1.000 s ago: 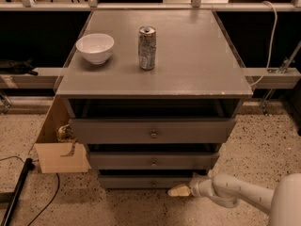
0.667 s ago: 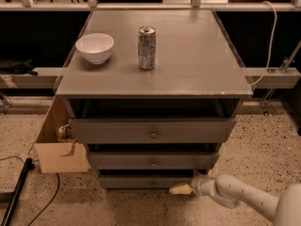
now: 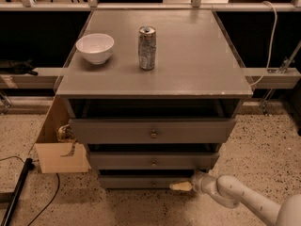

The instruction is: Open bottom drawer

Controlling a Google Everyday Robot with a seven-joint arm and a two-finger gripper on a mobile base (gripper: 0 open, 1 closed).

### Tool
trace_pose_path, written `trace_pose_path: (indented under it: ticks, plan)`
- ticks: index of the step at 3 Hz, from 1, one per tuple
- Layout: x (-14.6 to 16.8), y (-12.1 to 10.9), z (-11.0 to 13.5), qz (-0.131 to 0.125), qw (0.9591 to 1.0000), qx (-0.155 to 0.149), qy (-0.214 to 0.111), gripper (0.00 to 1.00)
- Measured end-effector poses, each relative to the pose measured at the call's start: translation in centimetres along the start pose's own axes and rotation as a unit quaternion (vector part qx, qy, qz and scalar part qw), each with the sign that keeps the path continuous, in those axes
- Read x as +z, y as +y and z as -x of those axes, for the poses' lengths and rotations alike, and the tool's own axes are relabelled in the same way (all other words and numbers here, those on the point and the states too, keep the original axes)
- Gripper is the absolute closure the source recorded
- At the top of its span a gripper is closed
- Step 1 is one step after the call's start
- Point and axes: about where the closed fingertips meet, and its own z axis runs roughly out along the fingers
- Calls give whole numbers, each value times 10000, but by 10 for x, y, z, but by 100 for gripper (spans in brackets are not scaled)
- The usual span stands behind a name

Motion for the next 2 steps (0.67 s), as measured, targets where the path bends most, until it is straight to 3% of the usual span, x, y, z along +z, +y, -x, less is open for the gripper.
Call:
trace_pose_path:
  ticks: [1,2]
  plan:
    - [33,19,-11,176,9992,-369,-18,0]
    - [33,19,-11,176,9992,-369,-18,0]
